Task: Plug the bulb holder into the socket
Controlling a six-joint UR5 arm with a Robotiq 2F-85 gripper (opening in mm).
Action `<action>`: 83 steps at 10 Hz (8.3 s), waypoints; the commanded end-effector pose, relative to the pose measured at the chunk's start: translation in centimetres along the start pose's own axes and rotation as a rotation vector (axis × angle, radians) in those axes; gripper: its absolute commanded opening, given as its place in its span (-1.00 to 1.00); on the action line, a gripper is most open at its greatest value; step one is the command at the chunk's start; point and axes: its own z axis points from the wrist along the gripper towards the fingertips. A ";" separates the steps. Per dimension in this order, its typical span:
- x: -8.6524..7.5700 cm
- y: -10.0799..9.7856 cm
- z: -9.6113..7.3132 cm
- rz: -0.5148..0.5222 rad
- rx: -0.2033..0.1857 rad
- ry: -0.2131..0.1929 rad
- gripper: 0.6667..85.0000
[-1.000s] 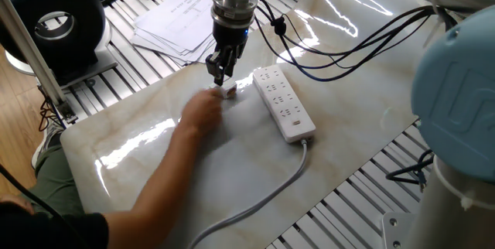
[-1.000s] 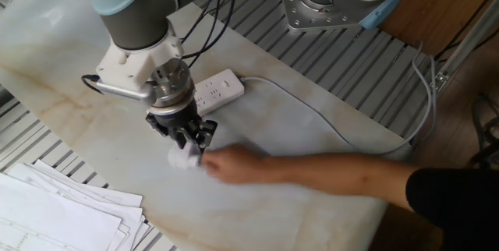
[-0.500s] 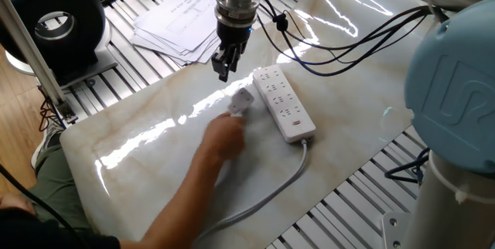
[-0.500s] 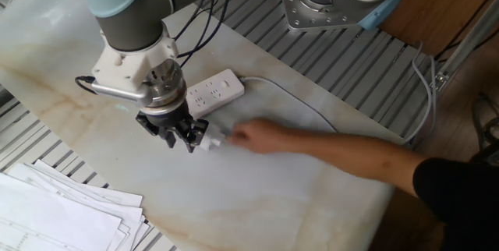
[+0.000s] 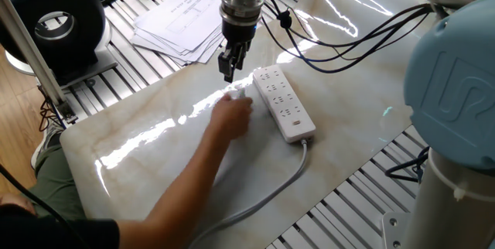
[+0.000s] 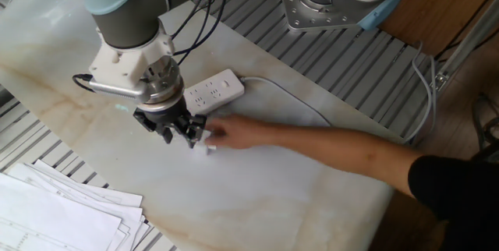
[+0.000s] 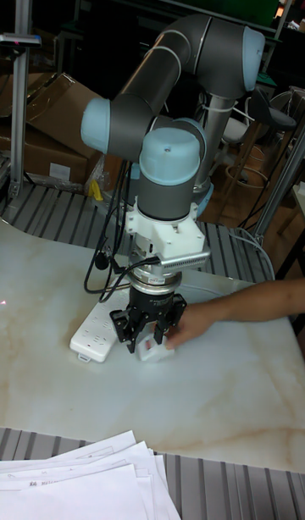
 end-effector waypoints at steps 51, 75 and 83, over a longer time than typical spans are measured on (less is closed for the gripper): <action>-1.9 1.7 -0.6 0.932 -0.004 -0.035 -0.14; 5.1 0.6 -8.3 -0.049 0.181 0.127 -0.98; 4.3 -2.1 -8.7 -0.623 0.173 0.006 -0.98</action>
